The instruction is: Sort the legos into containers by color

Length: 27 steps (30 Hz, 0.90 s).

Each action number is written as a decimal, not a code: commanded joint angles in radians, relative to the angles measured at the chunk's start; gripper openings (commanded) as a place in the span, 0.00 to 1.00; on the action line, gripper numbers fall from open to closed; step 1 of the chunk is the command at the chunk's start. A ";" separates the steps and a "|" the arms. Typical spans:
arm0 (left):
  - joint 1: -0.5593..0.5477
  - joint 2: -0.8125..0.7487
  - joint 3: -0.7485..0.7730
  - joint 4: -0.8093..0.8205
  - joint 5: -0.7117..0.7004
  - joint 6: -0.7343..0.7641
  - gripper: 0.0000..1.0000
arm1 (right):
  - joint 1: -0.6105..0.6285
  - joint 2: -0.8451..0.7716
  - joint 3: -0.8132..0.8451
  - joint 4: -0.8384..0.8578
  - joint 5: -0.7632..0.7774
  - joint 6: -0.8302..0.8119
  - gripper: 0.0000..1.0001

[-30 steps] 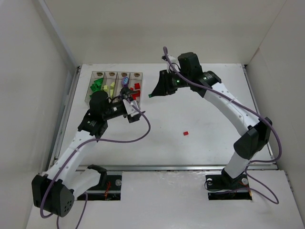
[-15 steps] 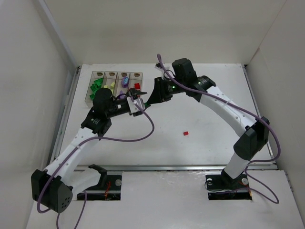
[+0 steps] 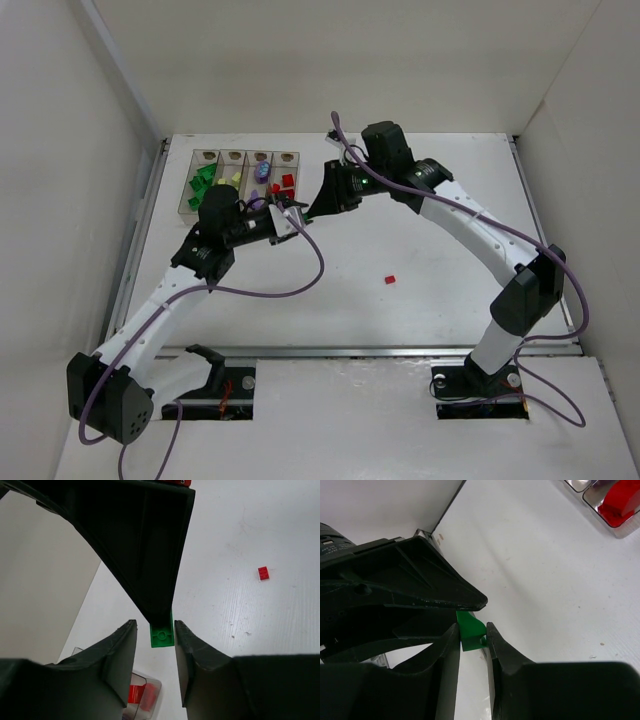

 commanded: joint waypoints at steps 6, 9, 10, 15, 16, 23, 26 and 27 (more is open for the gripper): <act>-0.005 -0.008 0.036 0.044 0.000 -0.044 0.13 | 0.019 -0.050 0.002 0.059 -0.017 0.010 0.00; -0.005 -0.008 0.036 0.032 0.000 -0.035 0.01 | 0.019 -0.050 0.002 0.069 -0.027 0.010 0.00; -0.005 -0.008 0.036 0.032 0.000 -0.035 0.00 | 0.019 -0.050 0.011 0.069 -0.027 0.010 0.00; -0.005 -0.008 0.036 0.032 -0.056 -0.066 0.00 | 0.019 -0.041 0.031 0.044 0.037 0.010 1.00; -0.005 0.001 0.036 0.032 -0.078 -0.081 0.00 | 0.019 -0.041 0.031 0.033 0.071 0.010 1.00; 0.061 0.058 -0.002 0.101 -0.416 -0.363 0.00 | -0.129 -0.127 -0.064 0.045 0.291 0.137 1.00; 0.174 0.119 0.009 0.112 -0.555 -0.466 0.00 | -0.174 -0.162 -0.120 0.055 0.370 0.150 1.00; 0.248 0.162 0.018 0.121 -0.575 -0.475 0.00 | -0.174 -0.162 -0.130 0.036 0.384 0.136 1.00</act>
